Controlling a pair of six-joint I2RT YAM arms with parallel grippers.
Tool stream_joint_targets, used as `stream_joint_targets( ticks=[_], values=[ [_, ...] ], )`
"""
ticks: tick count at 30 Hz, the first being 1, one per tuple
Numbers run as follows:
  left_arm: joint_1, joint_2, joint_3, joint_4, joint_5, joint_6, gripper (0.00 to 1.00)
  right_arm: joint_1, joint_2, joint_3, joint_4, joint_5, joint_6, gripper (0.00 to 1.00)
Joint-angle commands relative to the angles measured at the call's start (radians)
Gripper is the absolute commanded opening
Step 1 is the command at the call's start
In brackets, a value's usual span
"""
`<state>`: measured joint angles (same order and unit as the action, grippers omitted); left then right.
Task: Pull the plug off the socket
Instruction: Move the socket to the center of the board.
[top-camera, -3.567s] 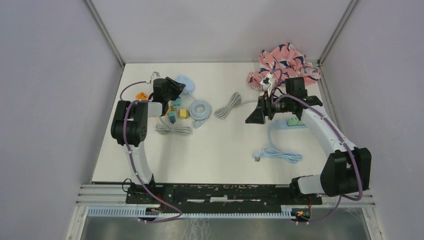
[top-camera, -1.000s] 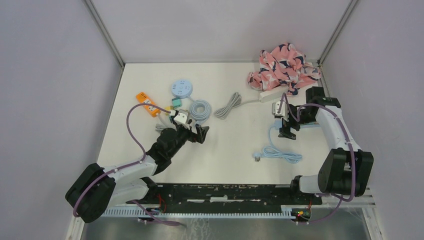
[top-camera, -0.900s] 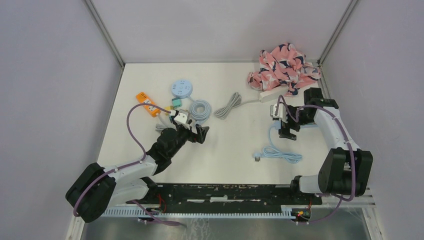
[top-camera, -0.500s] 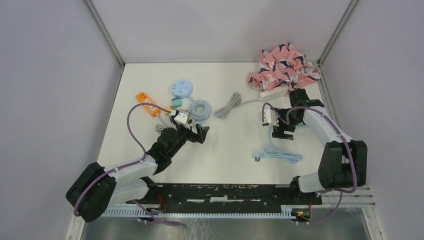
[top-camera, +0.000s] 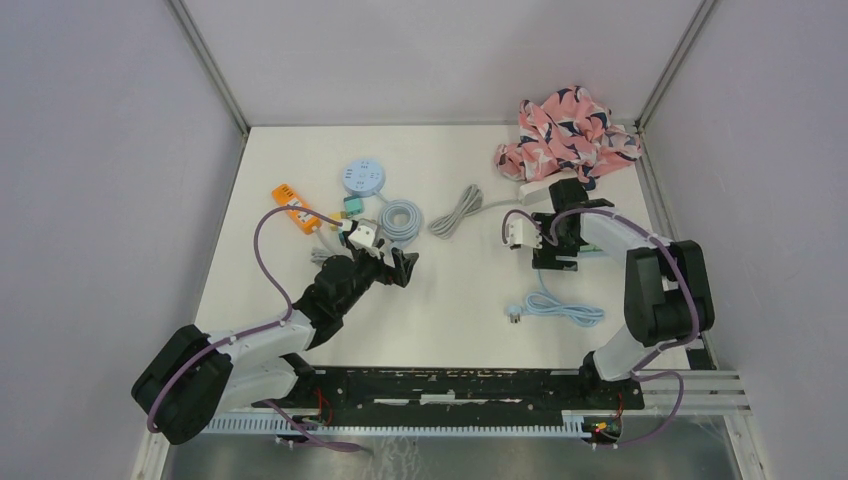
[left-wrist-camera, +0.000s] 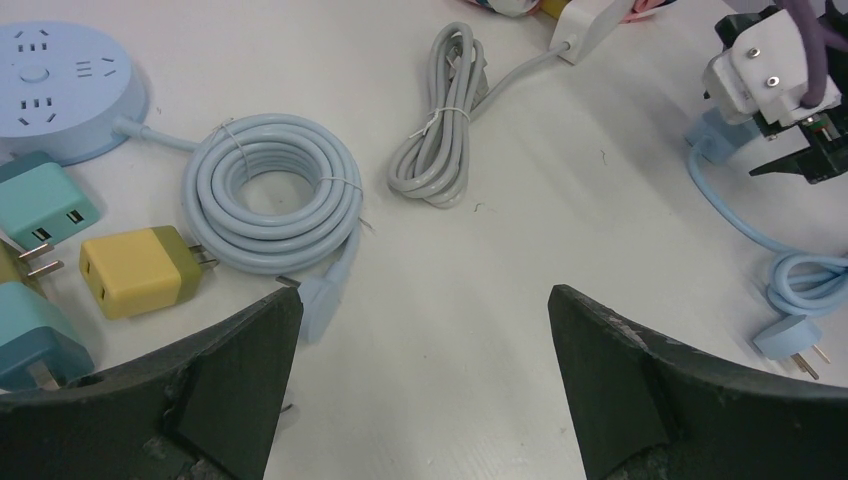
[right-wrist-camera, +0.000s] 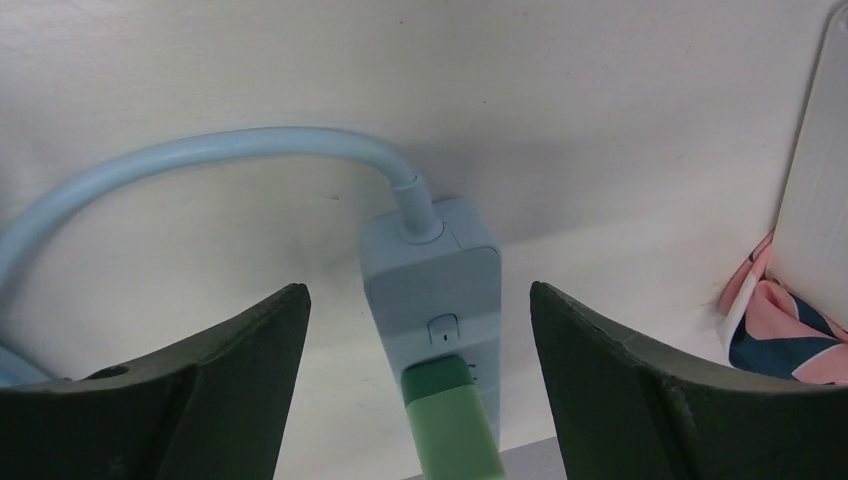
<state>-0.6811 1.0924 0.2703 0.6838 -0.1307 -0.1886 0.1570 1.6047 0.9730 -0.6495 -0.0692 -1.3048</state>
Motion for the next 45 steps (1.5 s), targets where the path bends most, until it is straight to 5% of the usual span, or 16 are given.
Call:
stream_joint_targets(
  ticks=[1, 11, 22, 27, 36, 45],
  values=[
    [-0.003, 0.000, 0.037, 0.042, -0.023, 0.046, 0.99, 0.006, 0.054, 0.008, 0.092, 0.096, 0.004, 0.86],
    [-0.003, -0.003, 0.035, 0.042, -0.020, 0.046, 0.99, 0.008, 0.148, 0.053, 0.097, 0.123, -0.036, 0.74],
    [-0.002, -0.008, 0.030, 0.046, -0.022, 0.046, 0.99, 0.016, 0.103, 0.061, -0.002, -0.020, -0.042, 0.32],
    [-0.003, -0.011, 0.028, 0.048, -0.026, 0.044, 0.99, 0.064, 0.067, 0.044, -0.066, -0.120, -0.042, 0.20],
    [-0.003, -0.055, -0.013, 0.083, -0.047, 0.040, 0.99, 0.305, -0.031, 0.046, -0.100, -0.321, 0.100, 0.12],
    [-0.003, -0.121, -0.077, 0.127, -0.094, 0.021, 0.99, 0.615, 0.036, 0.132, 0.024, -0.323, 0.498, 0.10]
  ],
)
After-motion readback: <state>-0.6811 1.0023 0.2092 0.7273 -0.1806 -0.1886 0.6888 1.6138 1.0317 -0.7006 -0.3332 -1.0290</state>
